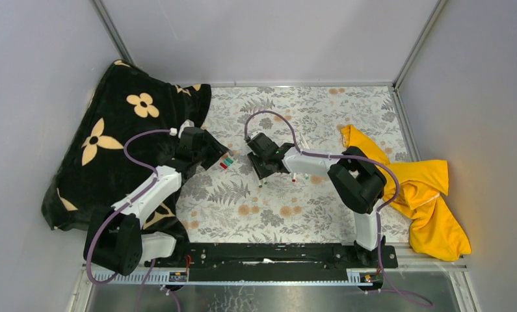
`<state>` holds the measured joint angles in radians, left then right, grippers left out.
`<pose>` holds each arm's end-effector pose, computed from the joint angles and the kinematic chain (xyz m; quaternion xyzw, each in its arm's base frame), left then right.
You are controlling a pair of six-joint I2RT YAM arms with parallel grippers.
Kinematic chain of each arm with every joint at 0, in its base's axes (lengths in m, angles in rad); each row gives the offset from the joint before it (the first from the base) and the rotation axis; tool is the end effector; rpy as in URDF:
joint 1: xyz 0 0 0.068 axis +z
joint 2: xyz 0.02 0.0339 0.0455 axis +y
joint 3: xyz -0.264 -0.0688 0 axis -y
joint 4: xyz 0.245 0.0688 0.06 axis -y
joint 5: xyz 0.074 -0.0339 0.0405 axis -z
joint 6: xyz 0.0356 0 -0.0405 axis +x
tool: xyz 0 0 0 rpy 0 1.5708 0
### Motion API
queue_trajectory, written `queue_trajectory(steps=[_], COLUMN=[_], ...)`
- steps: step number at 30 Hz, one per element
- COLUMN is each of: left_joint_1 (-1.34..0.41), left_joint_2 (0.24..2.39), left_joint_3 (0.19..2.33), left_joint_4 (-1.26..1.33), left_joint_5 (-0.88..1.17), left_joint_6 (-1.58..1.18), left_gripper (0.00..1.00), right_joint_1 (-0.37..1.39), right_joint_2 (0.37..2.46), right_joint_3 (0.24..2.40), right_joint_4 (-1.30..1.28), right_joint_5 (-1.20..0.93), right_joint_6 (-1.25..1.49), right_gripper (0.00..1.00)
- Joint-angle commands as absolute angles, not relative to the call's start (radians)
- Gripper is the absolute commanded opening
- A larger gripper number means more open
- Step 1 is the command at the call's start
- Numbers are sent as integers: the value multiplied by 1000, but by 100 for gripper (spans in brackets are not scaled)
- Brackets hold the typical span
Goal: Open the pen caps
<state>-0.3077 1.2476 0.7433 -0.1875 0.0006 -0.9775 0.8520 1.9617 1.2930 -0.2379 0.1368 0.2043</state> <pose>0.2516 -0.0800 0.2281 -0.2973 0.8547 -0.2552 0.3405 0.2785 0.3109 0.1667 -0.2790 0.9012 0.1081 0.3135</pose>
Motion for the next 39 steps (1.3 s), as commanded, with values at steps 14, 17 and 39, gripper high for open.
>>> queue_trajectory(steps=[14, 17, 39], left_joint_1=[-313, -313, -408], left_joint_2=[1243, 1251, 1449], left_joint_3=[732, 722, 830], left_joint_4=[-147, -126, 69], left_joint_5=[-5, 8, 171], left_joint_6=[-988, -996, -1037], left_gripper=[60, 60, 60], right_joint_1=[863, 864, 864], right_joint_2=[1987, 1961, 1741], right_joint_3=[1303, 1300, 1316], right_joint_4=[-285, -281, -267], right_joint_5=[131, 125, 24], right_joint_6=[242, 240, 218], right_gripper=[0, 0, 0])
